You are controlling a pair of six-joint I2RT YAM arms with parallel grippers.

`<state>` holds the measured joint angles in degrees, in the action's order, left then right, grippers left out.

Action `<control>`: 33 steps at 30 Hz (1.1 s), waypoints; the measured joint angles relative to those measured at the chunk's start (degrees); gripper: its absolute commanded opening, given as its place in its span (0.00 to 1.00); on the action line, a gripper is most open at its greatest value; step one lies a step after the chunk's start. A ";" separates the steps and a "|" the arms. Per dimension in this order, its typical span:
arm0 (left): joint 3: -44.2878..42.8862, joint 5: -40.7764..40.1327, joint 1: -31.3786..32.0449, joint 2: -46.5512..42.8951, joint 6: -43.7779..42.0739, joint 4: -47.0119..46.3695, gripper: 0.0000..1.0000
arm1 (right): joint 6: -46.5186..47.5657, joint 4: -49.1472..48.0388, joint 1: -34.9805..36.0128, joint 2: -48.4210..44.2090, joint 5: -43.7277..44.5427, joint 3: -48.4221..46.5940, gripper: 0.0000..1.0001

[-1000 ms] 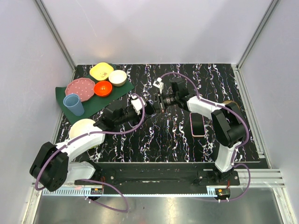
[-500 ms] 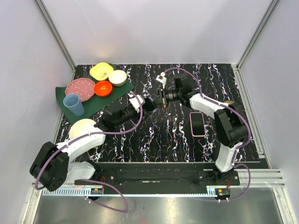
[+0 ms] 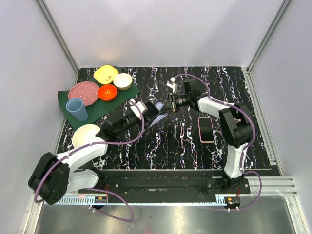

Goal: Take the phone out of the phone case
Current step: Remove the phone case from the phone, then place the phone at the center of the board.

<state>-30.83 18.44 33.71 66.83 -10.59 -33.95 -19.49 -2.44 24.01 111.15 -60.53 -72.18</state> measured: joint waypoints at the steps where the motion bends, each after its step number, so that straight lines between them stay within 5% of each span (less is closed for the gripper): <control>1: 0.33 -0.02 -0.15 -0.37 -0.09 -0.63 0.00 | -0.07 0.70 -0.44 0.63 0.20 -0.26 0.00; 10: 0.50 -0.74 -1.01 -0.59 -0.28 -3.48 0.00 | -0.50 4.07 -1.36 2.97 1.60 -0.44 0.00; 17: -0.74 -8.55 -0.98 3.82 1.14 -2.16 0.00 | 1.09 5.66 -2.12 2.82 10.29 -0.46 0.00; 28: -12.63 -18.62 -1.62 14.01 8.13 6.64 0.00 | 4.94 8.13 -15.37 -0.70 22.23 -0.44 0.00; 33: -25.31 -19.34 -3.63 23.19 14.93 15.72 0.00 | 8.26 11.08 -19.41 -2.82 24.13 -0.33 0.00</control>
<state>-56.14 -0.91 30.09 90.02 4.34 -18.24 -11.22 8.64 4.60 108.33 -36.40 -72.51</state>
